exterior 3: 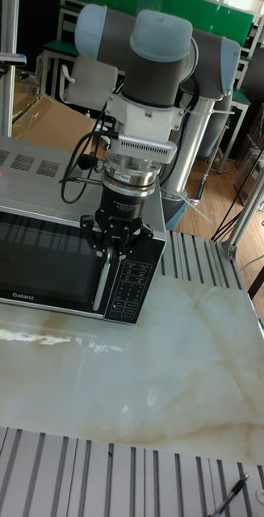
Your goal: Open the microwave door
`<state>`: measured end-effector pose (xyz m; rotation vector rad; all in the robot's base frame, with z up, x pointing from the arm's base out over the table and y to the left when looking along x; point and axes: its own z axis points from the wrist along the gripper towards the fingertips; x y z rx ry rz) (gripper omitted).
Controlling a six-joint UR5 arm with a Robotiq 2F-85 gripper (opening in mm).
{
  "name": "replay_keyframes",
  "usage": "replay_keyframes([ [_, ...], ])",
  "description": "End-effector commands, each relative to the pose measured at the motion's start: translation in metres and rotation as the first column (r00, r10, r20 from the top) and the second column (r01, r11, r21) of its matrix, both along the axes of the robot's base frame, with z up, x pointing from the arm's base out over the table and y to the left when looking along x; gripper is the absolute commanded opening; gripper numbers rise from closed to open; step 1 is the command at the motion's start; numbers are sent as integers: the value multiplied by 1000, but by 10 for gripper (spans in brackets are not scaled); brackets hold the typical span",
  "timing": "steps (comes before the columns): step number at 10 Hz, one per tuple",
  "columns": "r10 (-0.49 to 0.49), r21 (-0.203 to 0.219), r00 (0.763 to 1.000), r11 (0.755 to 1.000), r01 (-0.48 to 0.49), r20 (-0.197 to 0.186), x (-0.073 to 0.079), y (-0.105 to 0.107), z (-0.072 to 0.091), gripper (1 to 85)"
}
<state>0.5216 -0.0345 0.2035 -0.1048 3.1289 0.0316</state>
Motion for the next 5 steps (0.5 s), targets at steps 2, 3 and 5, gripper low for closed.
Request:
replay_keyframes([
  [2,1,5,1000,1000,-1,3,1,1,1,257],
  [3,3,2,1000,1000,-3,3,1,0,2,257],
  [5,6,-1,1000,1000,-6,1,0,-2,2,257],
])
